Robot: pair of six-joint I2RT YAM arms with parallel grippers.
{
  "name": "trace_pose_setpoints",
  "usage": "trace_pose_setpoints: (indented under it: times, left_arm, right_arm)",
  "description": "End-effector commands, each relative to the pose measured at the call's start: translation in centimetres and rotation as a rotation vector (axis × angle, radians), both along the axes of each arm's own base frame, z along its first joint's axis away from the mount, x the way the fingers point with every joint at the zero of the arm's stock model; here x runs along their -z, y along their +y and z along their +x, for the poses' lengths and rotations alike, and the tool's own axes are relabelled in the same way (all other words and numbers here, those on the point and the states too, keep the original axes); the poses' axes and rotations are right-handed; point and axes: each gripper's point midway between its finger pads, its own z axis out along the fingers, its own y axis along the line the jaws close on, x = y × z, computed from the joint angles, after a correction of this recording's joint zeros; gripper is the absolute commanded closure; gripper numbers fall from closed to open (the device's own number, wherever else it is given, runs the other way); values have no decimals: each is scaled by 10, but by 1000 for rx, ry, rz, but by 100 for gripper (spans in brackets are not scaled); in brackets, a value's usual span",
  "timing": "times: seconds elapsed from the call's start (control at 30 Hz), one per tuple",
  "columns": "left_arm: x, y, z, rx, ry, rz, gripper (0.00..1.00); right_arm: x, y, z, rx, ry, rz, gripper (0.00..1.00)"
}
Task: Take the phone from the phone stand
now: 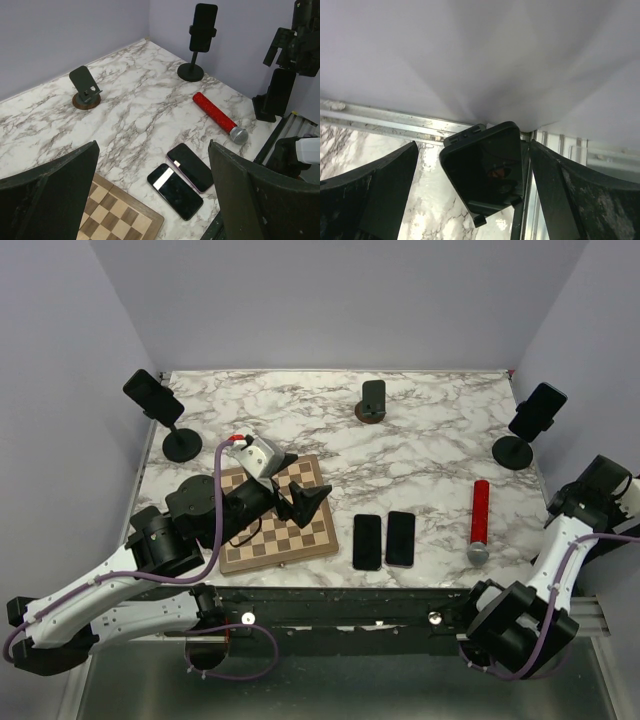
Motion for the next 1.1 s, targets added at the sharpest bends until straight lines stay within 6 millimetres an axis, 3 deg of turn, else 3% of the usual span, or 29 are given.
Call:
trace_pose_setpoints:
  times: [0.0,0.13,0.4,0.7,0.93,1.07]
  left_arm:
    - [-3,4,1,-19,-15,-2,1]
    - [-3,3,1,-13,-13,-5,1]
    - [-1,0,0,0,-6,1,2]
    - [0,-1,0,2,-4,5,2]
    - [-1,-1,-1,6,-5,7,1]
    - [-1,-1,0,3,-9,8,2]
  right_arm:
    - [-13,-5,-20,218,-48,-1,0]
    - [0,-5,-29,326,53,78,0]
    - [-19,-4,-23,320,-25,73,0]
    - [9,4,-23,316,75,140,0]
    - [7,15,-7,318,191,69,0]
    - [17,19,-17,410,284,60,0]
